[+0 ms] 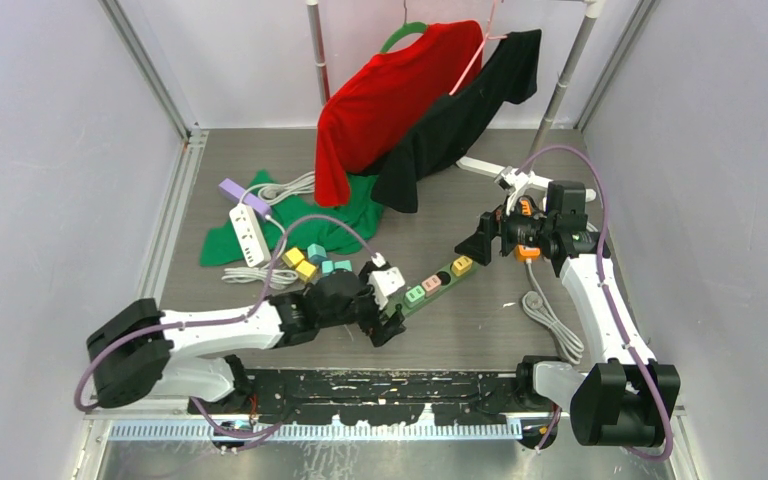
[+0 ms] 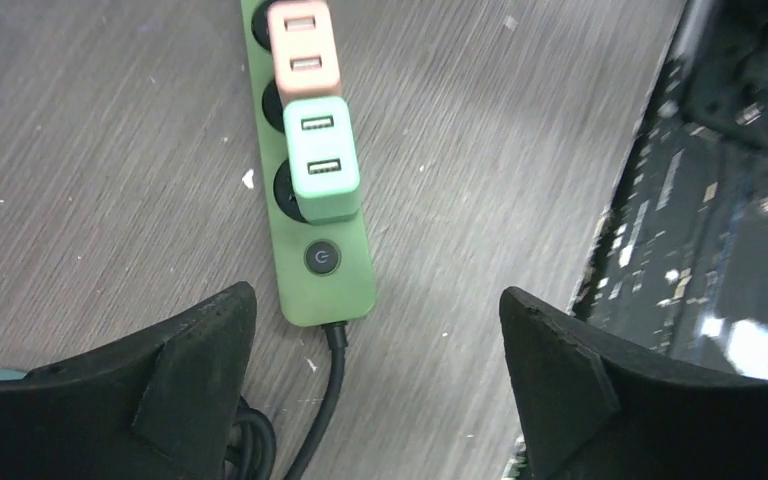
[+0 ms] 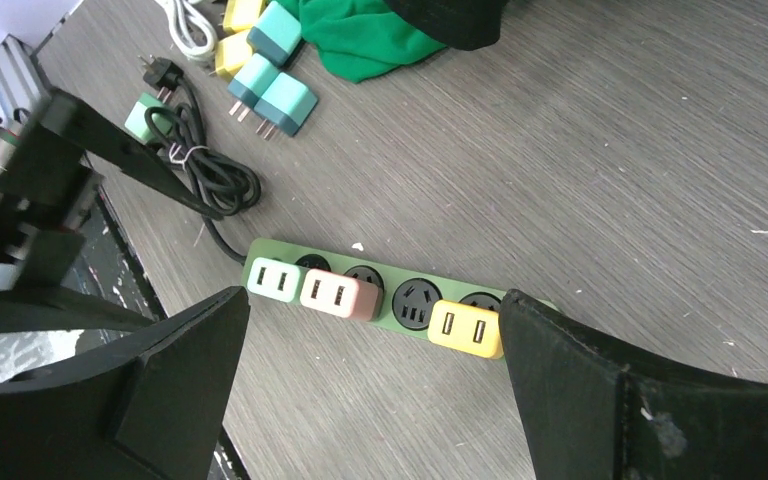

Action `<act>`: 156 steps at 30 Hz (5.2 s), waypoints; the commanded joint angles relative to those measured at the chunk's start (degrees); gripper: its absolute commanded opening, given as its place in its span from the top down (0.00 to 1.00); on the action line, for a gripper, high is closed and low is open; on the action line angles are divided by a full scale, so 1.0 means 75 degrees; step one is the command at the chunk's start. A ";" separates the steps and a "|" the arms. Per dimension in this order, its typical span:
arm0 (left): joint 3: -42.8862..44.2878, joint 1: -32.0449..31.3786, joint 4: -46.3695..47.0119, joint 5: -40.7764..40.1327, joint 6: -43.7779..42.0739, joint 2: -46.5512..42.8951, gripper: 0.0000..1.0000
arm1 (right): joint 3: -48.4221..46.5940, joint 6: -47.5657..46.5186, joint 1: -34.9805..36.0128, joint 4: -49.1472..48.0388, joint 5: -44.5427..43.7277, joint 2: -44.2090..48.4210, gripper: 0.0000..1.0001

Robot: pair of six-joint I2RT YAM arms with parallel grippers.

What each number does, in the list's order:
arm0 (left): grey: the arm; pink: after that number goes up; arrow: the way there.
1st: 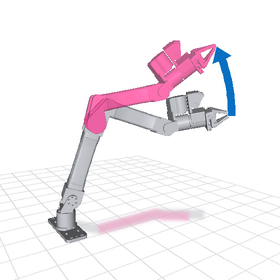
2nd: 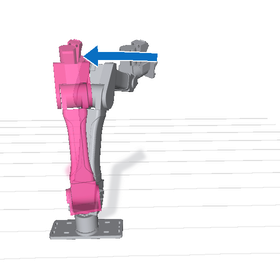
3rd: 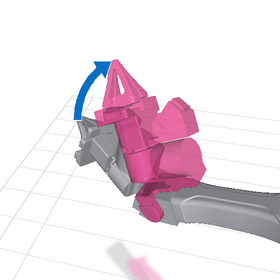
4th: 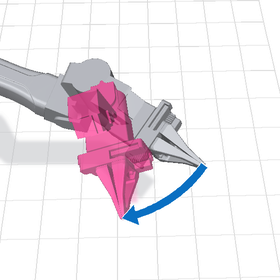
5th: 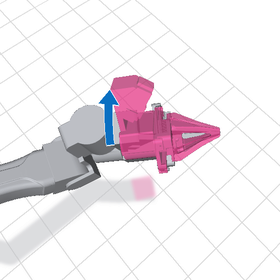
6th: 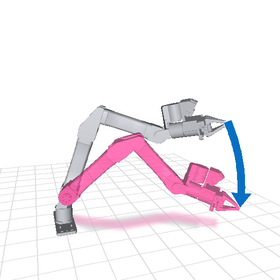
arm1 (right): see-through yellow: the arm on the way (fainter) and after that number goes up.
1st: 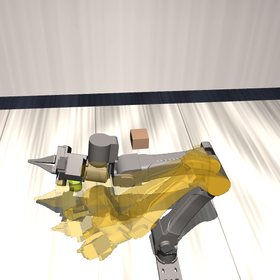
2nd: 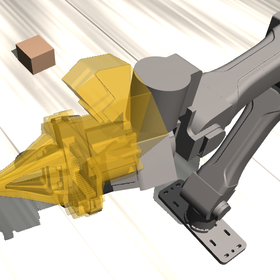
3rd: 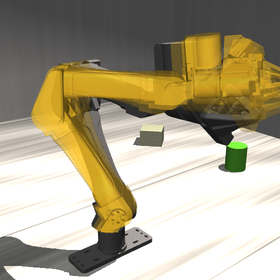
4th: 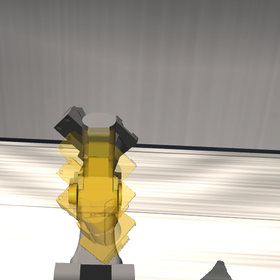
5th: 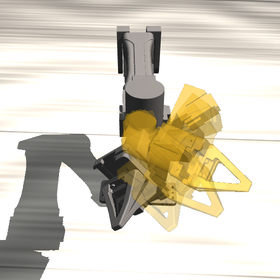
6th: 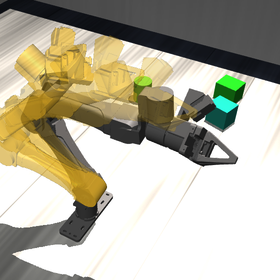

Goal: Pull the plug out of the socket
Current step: Move the socket to the center of the board, then remove the plug from the socket.

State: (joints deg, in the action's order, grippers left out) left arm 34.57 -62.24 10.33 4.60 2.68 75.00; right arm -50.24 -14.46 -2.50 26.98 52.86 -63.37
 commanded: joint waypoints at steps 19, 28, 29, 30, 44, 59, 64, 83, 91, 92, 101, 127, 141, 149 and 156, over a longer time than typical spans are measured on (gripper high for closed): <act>0.1301 -0.0024 0.0537 -0.0770 0.1246 0.0992 0.15 | -0.0099 -0.0496 -0.0053 0.0047 0.0138 0.0198 0.00; 0.2943 -0.0022 -0.0973 -0.1084 0.0733 0.2243 0.28 | -0.0093 -0.0352 -0.0053 -0.0067 -0.0295 0.0139 0.00; 0.3053 -0.0022 -0.1028 -0.1014 0.0730 0.2352 0.30 | -0.0087 -0.0341 -0.0053 -0.0076 -0.0333 0.0128 0.00; 0.3178 -0.0022 -0.1096 -0.0930 0.0732 0.2467 0.34 | -0.0087 -0.0335 -0.0055 -0.0075 -0.0380 0.0116 0.00; 0.4157 -0.0030 -0.1892 -0.0449 0.0339 0.3360 0.93 | -0.0081 -0.0359 -0.0056 -0.0066 -0.0469 0.0057 0.00; 0.2160 -0.0022 -0.1519 0.1059 -0.1710 0.1492 1.00 | 0.0314 -0.6945 -0.0056 0.3249 0.1392 0.0147 0.00; 0.1778 -0.0014 -0.1502 0.1561 -0.1974 0.1147 1.00 | 0.0539 -0.8993 0.0106 0.4334 0.1286 -0.0003 0.00; 0.1438 -0.0011 -0.0838 0.1587 -0.1447 0.1318 1.00 | 0.1015 -0.9442 0.2230 0.3437 -0.0810 -0.0939 0.33; 0.1358 -0.0008 -0.0719 0.1589 -0.1369 0.1297 1.00 | 0.0994 -0.9154 0.2389 0.3178 -0.0926 -0.1017 0.52; 0.1337 -0.0013 -0.0694 0.1587 -0.1346 0.1288 1.00 | 0.0983 -0.9194 0.2411 0.3226 -0.0851 -0.1004 0.58; 0.1267 0.0035 -0.0615 0.1672 -0.1251 0.1320 1.00 | 0.0919 -0.9806 0.2602 0.3701 -0.0157 -0.1027 0.80; 0.0907 0.0423 0.0076 0.2242 -0.0762 0.1421 1.00 | 0.0823 -0.7069 0.2653 0.2005 -0.0358 -0.0875 0.97; 0.0751 0.0653 0.0093 0.2417 -0.0786 0.1365 1.00 | 0.0835 -1.0256 0.1949 0.4181 -0.0443 -0.0973 0.98; 0.0738 0.0663 0.0389 0.2579 -0.0577 0.1535 1.00 | 0.0865 -0.8698 0.2527 0.3108 0.0241 -0.0948 0.99; 0.0730 0.0670 0.0411 0.2587 -0.0518 0.1682 1.00 | 0.0843 -0.5596 0.2494 0.0844 -0.1369 -0.0890 0.99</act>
State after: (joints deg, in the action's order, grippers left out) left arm 40.99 -57.10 12.19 22.74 -2.48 85.86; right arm -43.05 -69.93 15.42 47.70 44.49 -71.48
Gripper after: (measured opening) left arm 0.275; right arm 0.376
